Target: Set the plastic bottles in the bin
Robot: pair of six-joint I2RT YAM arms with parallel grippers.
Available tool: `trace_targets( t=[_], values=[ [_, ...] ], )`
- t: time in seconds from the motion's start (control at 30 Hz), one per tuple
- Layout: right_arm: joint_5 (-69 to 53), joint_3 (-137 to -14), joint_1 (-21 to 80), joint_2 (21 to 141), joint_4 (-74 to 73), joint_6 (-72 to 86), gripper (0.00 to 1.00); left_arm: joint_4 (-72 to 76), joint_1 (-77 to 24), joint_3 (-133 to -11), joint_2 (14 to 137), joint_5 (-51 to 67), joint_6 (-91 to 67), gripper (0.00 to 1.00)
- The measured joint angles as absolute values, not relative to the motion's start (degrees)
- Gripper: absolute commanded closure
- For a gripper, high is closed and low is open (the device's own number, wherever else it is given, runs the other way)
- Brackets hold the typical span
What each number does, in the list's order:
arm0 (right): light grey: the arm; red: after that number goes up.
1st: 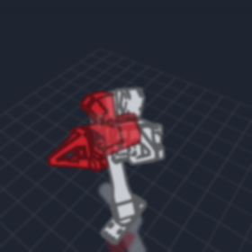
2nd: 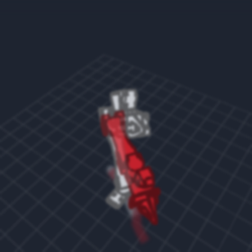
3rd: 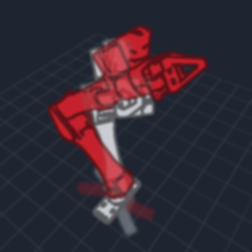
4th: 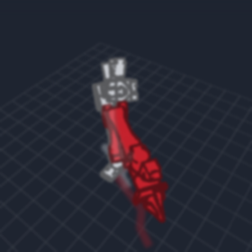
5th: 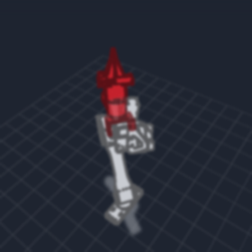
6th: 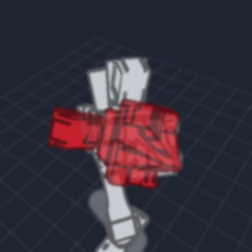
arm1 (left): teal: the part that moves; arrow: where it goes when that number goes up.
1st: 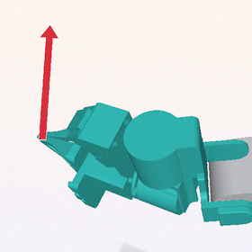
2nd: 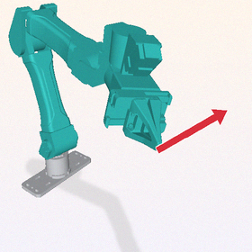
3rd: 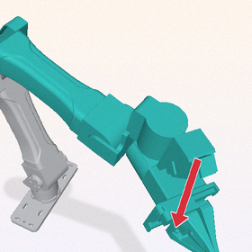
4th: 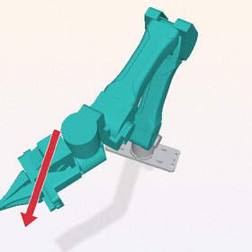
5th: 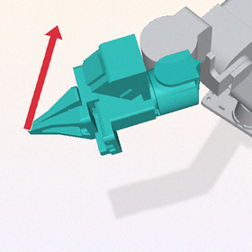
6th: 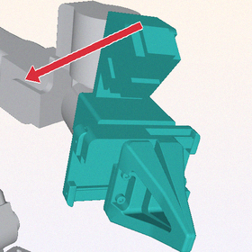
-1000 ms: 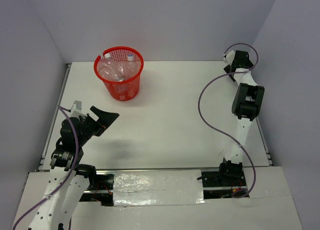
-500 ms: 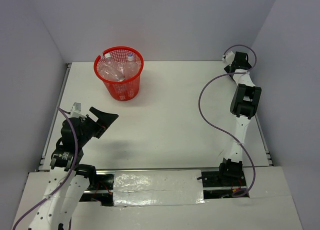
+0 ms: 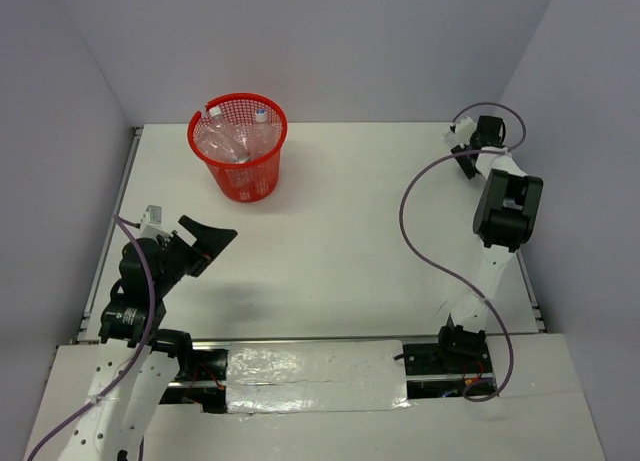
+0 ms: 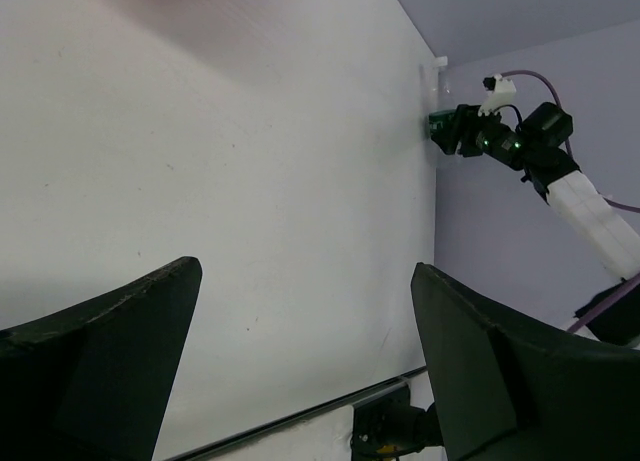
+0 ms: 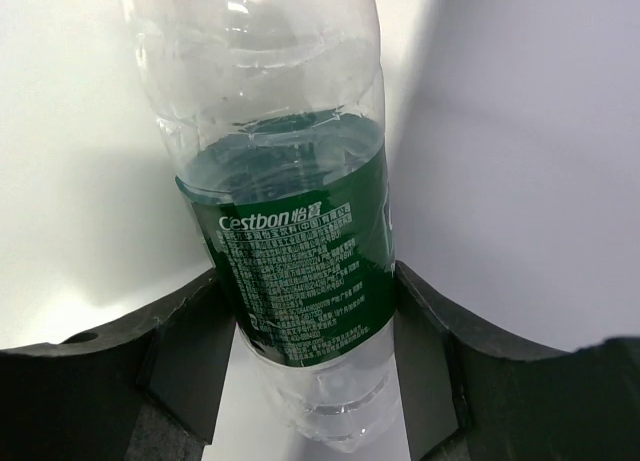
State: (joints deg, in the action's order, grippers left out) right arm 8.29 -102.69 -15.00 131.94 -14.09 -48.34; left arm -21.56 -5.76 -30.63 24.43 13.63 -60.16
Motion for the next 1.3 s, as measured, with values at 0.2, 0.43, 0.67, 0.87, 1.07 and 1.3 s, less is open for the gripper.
trace_targets(
  t=[0.2,0.43,0.67,0.87,1.07,1.3],
  values=[
    [-4.80,-87.09,-15.03,114.34,-19.79,-40.93,0.75,-19.66,-5.76,-30.63,23.77,15.27,-58.85,0.00],
    [-22.70,-84.07,-8.40,96.60,-27.29,-33.80,0.78,-18.48,-5.76,-30.63,22.15,16.43,-58.28,0.01],
    [-34.87,-87.74,9.39,91.83,-30.37,-26.39,0.81,-20.88,-5.76,-30.89,17.78,16.36,-57.10,0.01],
    [-39.68,-98.41,22.72,94.65,-26.94,-15.40,0.83,-24.56,-5.76,-31.64,11.86,15.00,-57.17,0.01],
    [-39.42,-115.07,31.14,105.51,-16.25,-2.15,0.83,-29.50,-5.76,-32.05,6.17,13.06,-57.39,0.01],
    [-30.59,-125.21,35.66,119.33,-5.41,10.13,0.81,-35.14,-5.76,-34.35,2.96,10.57,-57.32,0.01]
  ],
)
